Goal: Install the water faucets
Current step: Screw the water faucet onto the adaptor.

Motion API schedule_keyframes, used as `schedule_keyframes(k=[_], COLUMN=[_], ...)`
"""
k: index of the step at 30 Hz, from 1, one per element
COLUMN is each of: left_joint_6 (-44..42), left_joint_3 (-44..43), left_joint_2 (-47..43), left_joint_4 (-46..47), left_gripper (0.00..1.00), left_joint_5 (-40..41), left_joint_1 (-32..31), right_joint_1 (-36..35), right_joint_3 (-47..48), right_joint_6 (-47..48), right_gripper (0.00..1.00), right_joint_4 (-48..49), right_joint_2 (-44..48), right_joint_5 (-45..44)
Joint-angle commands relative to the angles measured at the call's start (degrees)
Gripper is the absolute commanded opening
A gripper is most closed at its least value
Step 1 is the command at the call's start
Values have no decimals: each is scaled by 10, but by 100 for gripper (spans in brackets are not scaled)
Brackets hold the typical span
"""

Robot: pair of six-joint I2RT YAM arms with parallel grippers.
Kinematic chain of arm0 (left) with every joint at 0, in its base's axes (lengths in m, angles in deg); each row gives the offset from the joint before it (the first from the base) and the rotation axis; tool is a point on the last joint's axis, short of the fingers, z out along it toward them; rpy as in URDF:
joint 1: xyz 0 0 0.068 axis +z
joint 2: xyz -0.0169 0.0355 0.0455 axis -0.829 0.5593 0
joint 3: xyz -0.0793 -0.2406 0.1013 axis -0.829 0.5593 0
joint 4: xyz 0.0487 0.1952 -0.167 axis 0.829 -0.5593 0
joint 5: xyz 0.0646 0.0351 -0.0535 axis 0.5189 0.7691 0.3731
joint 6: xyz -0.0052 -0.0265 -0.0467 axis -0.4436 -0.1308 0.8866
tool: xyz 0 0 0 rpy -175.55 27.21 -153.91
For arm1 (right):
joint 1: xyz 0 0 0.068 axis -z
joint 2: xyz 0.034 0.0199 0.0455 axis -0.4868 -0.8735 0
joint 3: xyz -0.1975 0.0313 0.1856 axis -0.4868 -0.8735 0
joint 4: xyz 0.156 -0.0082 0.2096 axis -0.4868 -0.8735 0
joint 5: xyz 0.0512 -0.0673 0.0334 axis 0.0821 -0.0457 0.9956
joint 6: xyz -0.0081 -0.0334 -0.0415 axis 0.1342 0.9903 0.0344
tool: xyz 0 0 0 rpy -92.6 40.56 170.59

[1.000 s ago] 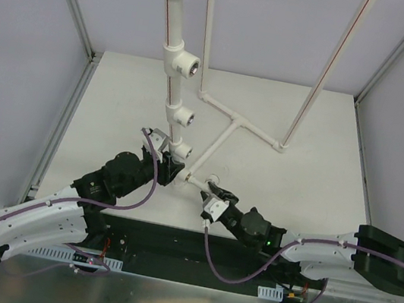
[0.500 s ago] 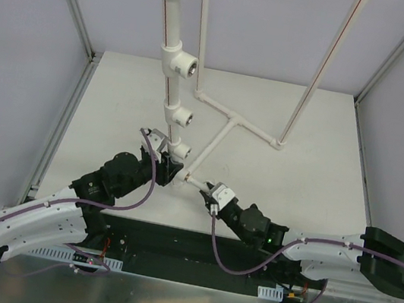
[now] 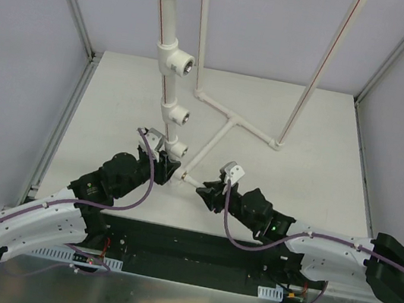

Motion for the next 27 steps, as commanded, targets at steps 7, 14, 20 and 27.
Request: schedule_keyframes(k=[7,14,20,27], left_joint_6=[58,58,57,62], left_joint_3=[-17,-20,-23,-20], left_joint_2=[15,15,15,20], left_joint_4=[3,2,-1,1], left_gripper=[0,0,0,0], left_joint_5=[-47,-50,-49,-53], left_joint_1=[-6,-6,-6,-5], right_joint_1=[82,130,153,149], right_joint_3=[32,57,4,8], right_joint_6=[-288,-480,-732,-908], right_gripper=[0,0,0,0], right_joint_4=[-55,81,428,522], right_joint_2=[-68,-177,-289,-395], right_joint_5=[303,458,452,427])
